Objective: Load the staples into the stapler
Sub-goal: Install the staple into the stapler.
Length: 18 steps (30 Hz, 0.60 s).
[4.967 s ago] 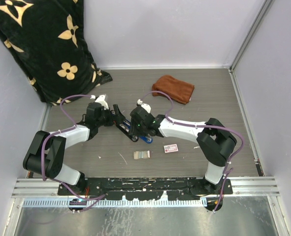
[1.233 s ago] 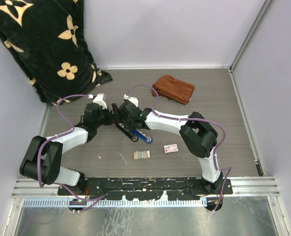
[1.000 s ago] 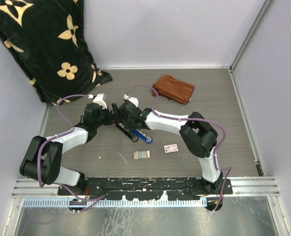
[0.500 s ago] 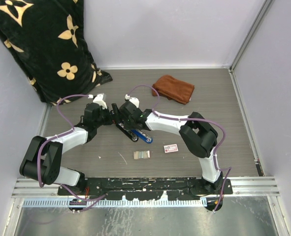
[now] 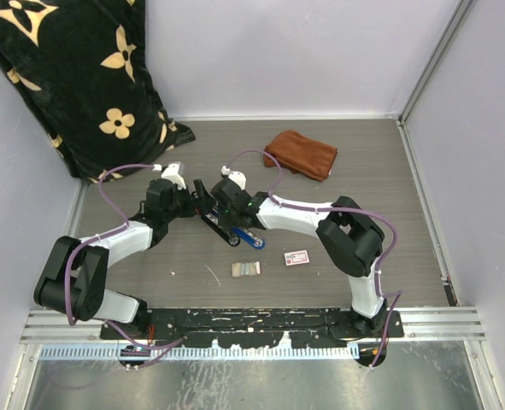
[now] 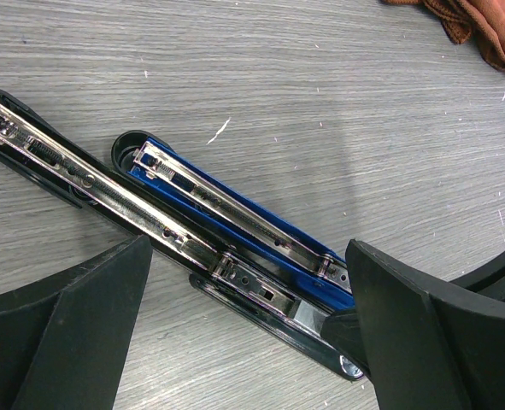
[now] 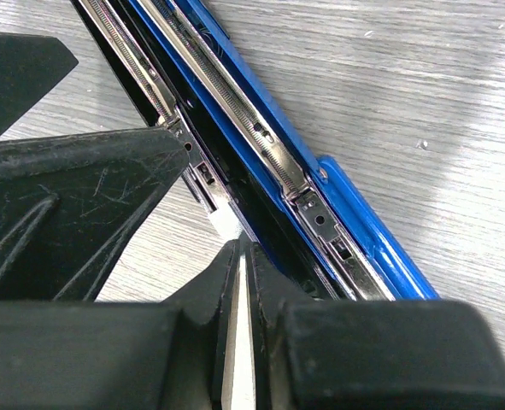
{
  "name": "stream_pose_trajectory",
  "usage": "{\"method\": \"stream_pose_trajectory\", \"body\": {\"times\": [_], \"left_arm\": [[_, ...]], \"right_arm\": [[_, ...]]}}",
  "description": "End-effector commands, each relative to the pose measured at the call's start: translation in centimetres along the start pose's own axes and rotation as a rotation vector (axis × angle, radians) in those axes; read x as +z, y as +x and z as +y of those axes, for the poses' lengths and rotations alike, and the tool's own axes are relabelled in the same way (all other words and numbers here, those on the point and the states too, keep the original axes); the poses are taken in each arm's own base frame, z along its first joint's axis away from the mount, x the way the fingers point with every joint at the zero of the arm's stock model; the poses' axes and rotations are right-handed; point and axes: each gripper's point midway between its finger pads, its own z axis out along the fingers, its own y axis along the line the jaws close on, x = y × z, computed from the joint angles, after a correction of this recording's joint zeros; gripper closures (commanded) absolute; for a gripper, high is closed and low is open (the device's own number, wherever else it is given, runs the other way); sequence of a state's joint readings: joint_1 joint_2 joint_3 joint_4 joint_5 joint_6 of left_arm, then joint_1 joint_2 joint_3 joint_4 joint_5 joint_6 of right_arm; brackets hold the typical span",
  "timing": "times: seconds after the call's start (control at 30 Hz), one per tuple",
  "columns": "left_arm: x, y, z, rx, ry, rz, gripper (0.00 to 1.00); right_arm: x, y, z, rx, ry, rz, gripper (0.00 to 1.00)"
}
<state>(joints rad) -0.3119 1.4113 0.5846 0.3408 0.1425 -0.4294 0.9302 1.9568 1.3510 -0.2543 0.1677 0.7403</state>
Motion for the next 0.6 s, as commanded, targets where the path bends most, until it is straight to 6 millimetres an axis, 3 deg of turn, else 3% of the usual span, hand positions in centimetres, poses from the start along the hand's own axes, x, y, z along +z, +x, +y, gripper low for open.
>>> {"method": "stream_pose_trajectory", "body": {"times": [0.0, 0.4, 0.57], "left_arm": [[-0.3, -2.4, -0.7, 0.030, 0.022, -0.089, 0.01], [-0.4, -2.4, -0.7, 0.031, 0.022, -0.089, 0.00], [-0.4, -2.3, -0.6, 0.032, 0.020, -0.087, 0.01]], "right_arm": [[-1.3, 0.7, -1.3, -0.018, 0.057, 0.025, 0.86], [-2.8, -3.3, 2.4, -0.071, -0.041, -0.054, 0.85], [-2.6, -4.4, 3.1, -0.090, -0.046, -0.077, 0.85]]}}
